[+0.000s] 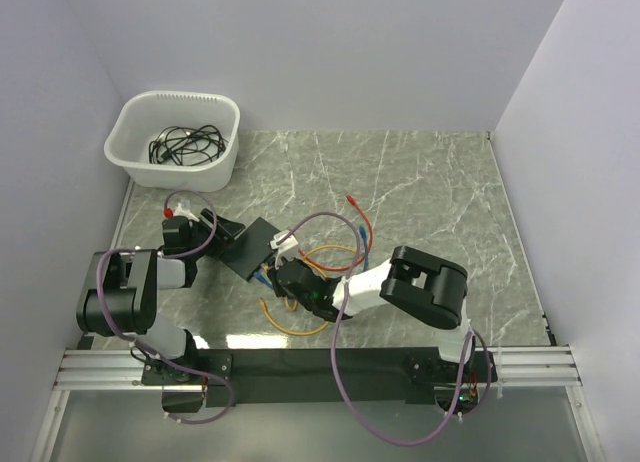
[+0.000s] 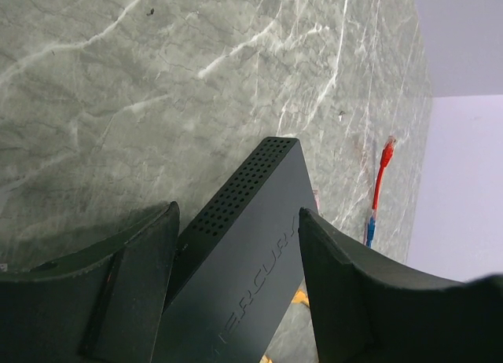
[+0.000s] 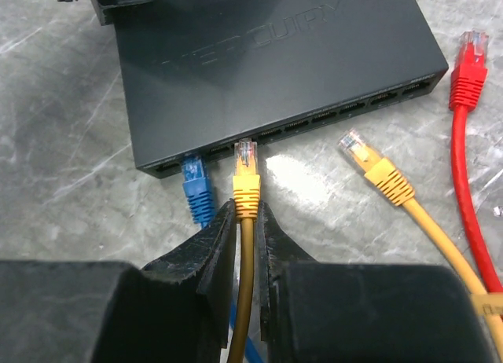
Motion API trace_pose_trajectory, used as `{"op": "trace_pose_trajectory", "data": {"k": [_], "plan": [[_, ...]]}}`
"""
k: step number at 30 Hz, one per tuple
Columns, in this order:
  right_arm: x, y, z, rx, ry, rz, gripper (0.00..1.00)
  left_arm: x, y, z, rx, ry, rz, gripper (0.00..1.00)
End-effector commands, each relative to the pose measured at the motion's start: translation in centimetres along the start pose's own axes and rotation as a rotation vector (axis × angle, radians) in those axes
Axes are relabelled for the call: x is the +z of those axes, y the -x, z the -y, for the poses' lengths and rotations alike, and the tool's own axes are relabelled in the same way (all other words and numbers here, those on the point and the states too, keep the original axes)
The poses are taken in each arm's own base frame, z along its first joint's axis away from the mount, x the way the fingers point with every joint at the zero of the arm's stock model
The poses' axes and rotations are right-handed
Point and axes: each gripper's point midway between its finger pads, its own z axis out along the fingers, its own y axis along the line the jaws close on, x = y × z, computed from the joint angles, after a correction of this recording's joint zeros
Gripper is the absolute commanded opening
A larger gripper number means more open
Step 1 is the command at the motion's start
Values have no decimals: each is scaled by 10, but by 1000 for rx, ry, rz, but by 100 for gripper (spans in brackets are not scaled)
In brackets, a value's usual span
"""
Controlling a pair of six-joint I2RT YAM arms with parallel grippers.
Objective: Insert the plug into the switch port
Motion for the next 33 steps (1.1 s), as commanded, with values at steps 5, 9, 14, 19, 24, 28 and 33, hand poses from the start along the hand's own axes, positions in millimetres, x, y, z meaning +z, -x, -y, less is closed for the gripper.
{"op": "trace_pose_trajectory", "data": {"k": [5, 9, 14, 19, 24, 28, 33], "plan": [[11, 8, 7, -74, -101, 39, 0, 5, -1, 11, 33, -49, -12, 67], [12, 12, 6, -94, -113, 54, 0, 7, -3, 11, 36, -49, -21, 67], [11, 14, -7, -168, -87, 77, 0, 13, -6, 15, 51, -65, -54, 67], [9, 17, -8, -188, -74, 105, 0, 17, -9, 17, 75, -77, -89, 67], [7, 15, -6, -198, -66, 116, 0, 21, -17, 18, 79, -84, -128, 66], [7, 18, -8, -205, -47, 149, 0, 28, -31, 20, 98, -94, -182, 67], [7, 16, -4, -216, -35, 173, 0, 32, -43, 24, 107, -110, -228, 66]]}}
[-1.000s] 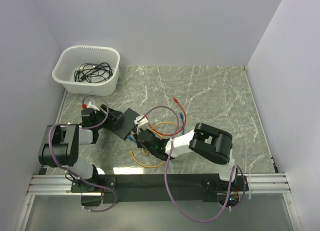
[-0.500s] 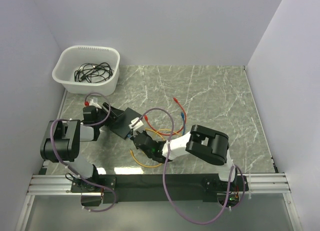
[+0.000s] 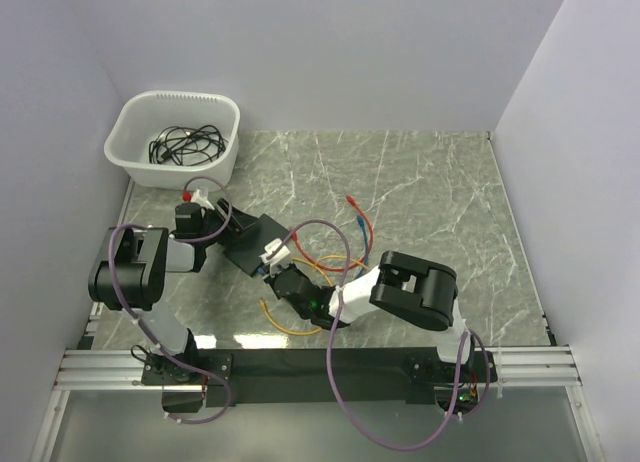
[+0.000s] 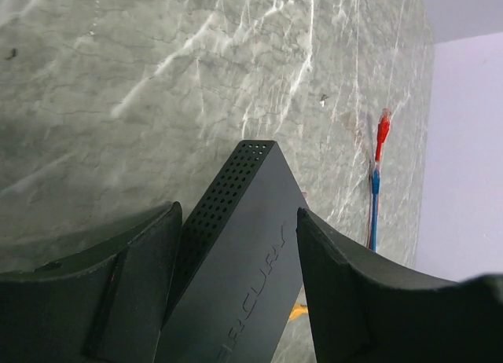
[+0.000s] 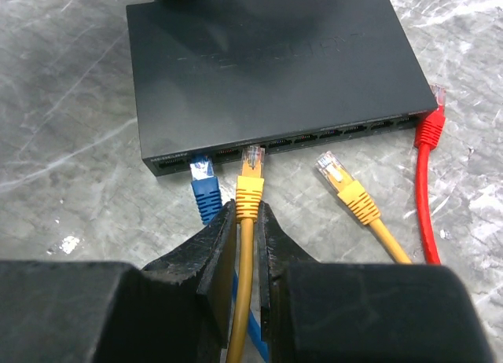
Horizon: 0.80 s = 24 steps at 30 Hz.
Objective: Insert the plug into the switch port
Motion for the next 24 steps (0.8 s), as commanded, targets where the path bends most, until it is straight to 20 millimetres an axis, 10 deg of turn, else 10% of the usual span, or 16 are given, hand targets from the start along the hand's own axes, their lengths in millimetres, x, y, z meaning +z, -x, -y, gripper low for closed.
{"op": "trace_pose_trajectory", "data": {"k": [1, 24], "plan": [[5, 12, -5, 23, 25, 82, 0, 2, -31, 5, 3, -31, -118, 66], [12, 0, 9, -9, 22, 137, 0, 16, -57, 3, 32, -27, -214, 65]]}}
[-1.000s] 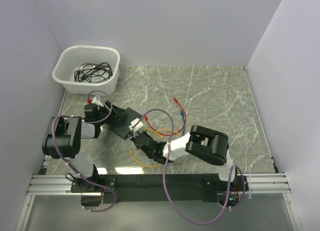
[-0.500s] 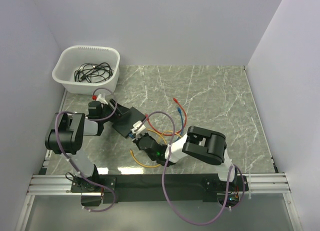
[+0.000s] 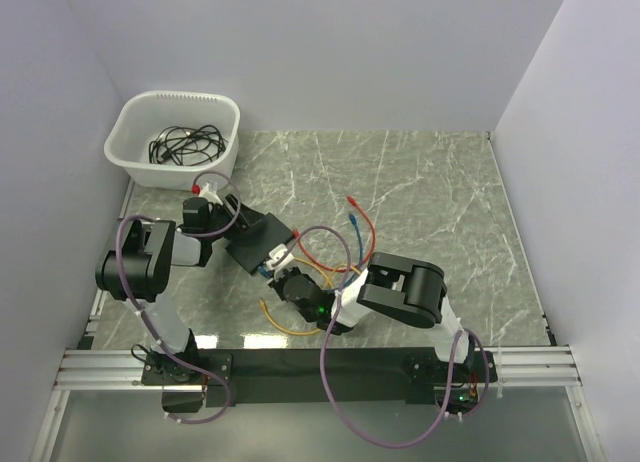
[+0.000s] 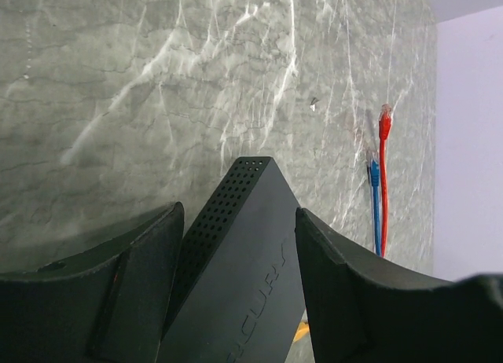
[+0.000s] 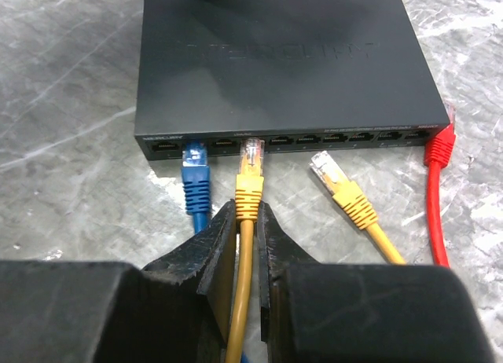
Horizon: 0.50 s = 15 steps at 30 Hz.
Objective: Insert the plug into the switch port
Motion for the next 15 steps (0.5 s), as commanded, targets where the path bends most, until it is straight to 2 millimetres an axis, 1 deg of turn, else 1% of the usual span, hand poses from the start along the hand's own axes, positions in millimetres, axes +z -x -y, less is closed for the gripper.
{"op": "trace_pose_trajectory", "data": {"k": [1, 4, 5, 9, 11, 15], "plan": [[8, 10, 3, 30, 7, 56, 0, -4, -56, -3, -52, 3, -193, 64], [7, 14, 7, 33, -3, 69, 0, -5, -59, -1, -45, -1, -198, 64], [8, 18, 9, 39, -6, 78, 0, -5, -61, -1, -43, 0, -200, 64], [13, 25, 14, 44, -21, 84, 0, -6, -66, -1, -44, 3, -207, 64], [15, 25, 15, 44, -29, 80, 0, -8, -69, -3, -49, 7, -211, 64], [16, 19, 15, 46, -39, 67, 0, -11, -71, -3, -56, 6, -207, 64]]}}
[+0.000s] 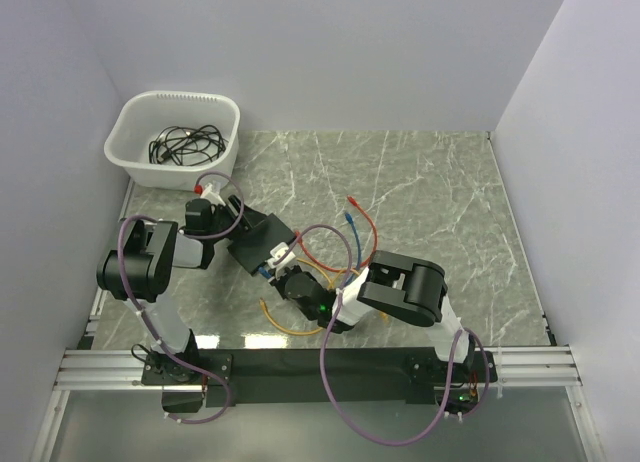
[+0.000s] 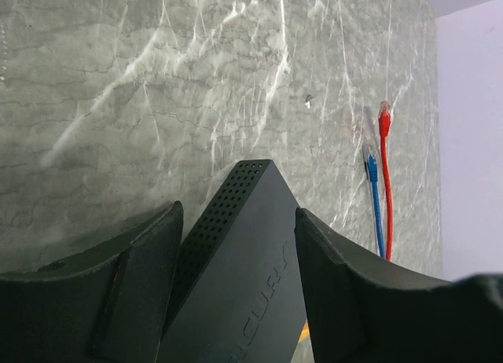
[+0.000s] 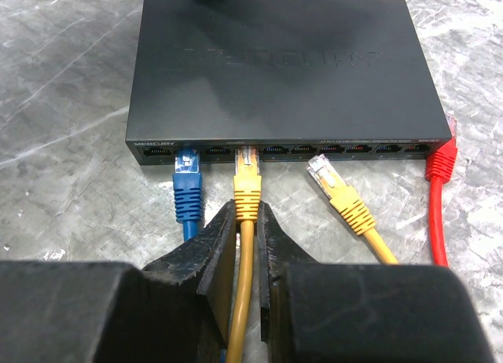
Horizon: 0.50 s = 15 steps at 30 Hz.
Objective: Insert the plug into the switch port
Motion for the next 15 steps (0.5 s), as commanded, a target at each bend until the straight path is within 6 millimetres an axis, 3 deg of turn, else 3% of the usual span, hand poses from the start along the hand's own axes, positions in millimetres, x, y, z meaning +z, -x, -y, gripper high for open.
{"op": "trace_pose_trajectory", "data": {"k": [1, 7, 15], "plan": [[14, 18, 13, 47, -53, 65, 0, -14, -67, -5, -94, 19, -214, 64], [12, 19, 19, 78, -67, 69, 0, -17, -76, -8, -118, 28, -230, 64], [19, 53, 36, 198, -48, 119, 0, -28, -95, -12, -113, 79, -241, 63]]}}
